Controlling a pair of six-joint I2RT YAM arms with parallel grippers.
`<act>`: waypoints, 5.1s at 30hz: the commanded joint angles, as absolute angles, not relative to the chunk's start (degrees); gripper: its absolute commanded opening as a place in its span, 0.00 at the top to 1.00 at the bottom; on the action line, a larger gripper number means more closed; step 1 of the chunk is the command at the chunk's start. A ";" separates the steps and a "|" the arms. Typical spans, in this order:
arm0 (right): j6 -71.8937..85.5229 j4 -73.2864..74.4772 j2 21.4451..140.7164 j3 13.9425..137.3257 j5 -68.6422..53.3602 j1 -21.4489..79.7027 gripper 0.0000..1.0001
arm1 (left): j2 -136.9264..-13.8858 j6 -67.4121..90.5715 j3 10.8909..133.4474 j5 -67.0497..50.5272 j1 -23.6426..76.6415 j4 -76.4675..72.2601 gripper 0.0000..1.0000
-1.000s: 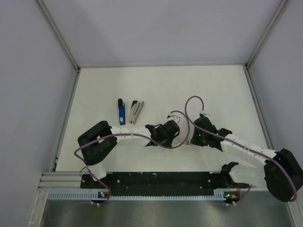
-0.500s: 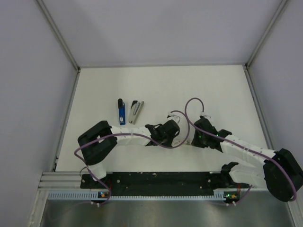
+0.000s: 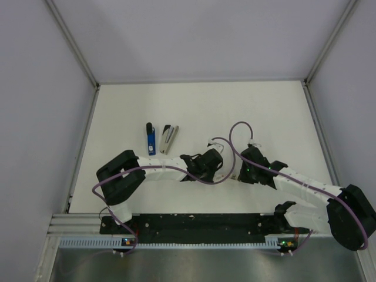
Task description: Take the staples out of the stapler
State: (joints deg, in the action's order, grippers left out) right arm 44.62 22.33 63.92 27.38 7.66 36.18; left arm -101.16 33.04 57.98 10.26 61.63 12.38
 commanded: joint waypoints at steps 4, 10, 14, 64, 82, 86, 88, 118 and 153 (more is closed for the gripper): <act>43.16 22.85 62.93 28.56 7.38 35.77 1.00 | -102.13 32.61 58.80 10.19 61.44 12.22 0.99; 42.01 24.43 62.49 29.35 8.61 35.95 1.00 | -102.22 32.52 59.24 10.11 61.52 12.30 0.99; 41.75 25.13 62.75 30.14 9.84 36.47 1.00 | -101.95 32.43 59.59 9.93 61.44 12.57 0.99; 46.32 29.26 71.89 37.27 22.85 49.13 1.00 | -100.81 33.49 59.68 9.32 61.52 12.22 0.97; 47.46 30.85 75.06 39.02 24.96 51.15 1.00 | -100.81 33.49 59.59 8.96 61.44 11.69 0.97; 47.46 30.94 75.41 39.55 25.05 51.33 1.00 | -100.63 33.40 59.50 8.96 61.44 11.69 0.97; 47.55 30.94 75.58 39.73 25.05 51.24 1.00 | -100.55 33.40 59.50 8.88 61.44 11.69 0.97; 50.71 29.36 76.46 40.87 24.79 53.17 1.00 | -100.20 35.51 58.10 5.45 61.52 9.58 0.97; 57.83 33.57 77.96 41.84 29.79 59.41 1.00 | -96.24 42.27 53.52 12.39 61.79 7.91 0.96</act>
